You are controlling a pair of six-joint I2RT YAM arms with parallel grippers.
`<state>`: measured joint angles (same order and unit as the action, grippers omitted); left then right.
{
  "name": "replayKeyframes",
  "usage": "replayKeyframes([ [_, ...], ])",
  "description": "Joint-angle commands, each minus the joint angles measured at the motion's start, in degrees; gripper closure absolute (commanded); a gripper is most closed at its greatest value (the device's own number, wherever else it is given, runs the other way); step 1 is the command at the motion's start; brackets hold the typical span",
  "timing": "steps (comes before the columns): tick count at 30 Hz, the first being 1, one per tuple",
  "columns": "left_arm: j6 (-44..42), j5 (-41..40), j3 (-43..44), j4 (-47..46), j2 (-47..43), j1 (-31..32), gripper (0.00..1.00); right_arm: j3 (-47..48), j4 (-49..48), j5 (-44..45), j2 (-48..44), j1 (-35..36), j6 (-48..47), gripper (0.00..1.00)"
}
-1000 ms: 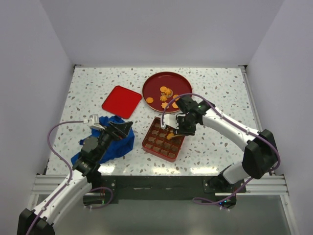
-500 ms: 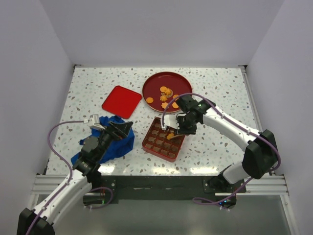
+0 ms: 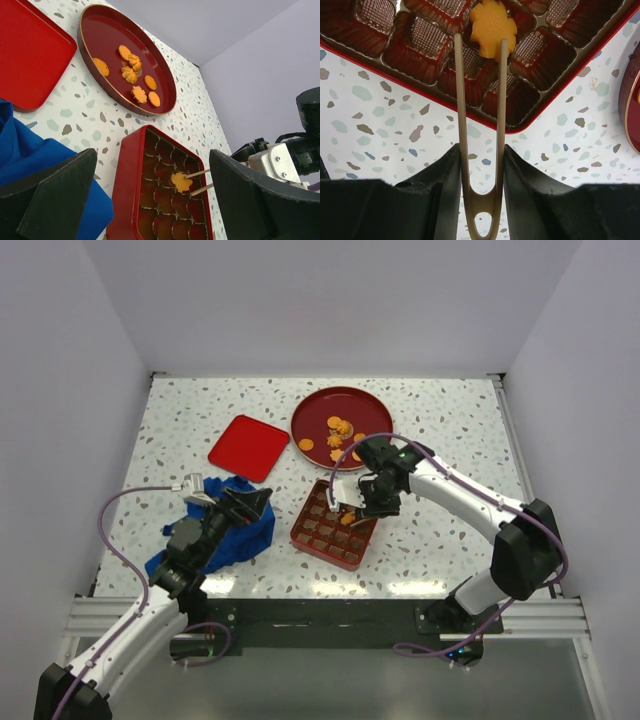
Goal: Pack the cookies
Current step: Adjust the fake cookies in the empty pocket of the box.
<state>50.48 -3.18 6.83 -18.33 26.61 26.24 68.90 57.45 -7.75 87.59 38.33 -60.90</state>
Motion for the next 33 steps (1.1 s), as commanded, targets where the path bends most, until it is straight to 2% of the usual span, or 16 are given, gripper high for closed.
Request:
replayKeyframes([
  [1,0.76,0.10,-0.50,-2.68,0.11,-0.49,0.00,2.55,-0.06,1.33,0.39,0.61,-1.59,0.63],
  [4,0.76,0.10,-0.59,-2.68,0.20,-0.49,0.00,3.16,-0.15,1.42,0.74,0.70,-1.50,0.66],
  [11,0.94,0.10,-0.85,-2.77,0.02,-0.49,0.00,4.13,0.56,1.07,0.56,0.70,-0.97,0.82],
  [24,1.03,0.19,-1.03,-2.86,-0.07,-0.49,0.00,4.48,1.26,-0.07,1.00,0.61,1.49,1.00],
  [33,1.03,-0.07,-0.94,-2.42,-0.51,-0.49,0.00,7.12,3.10,-2.27,1.70,0.70,3.33,1.00],
])
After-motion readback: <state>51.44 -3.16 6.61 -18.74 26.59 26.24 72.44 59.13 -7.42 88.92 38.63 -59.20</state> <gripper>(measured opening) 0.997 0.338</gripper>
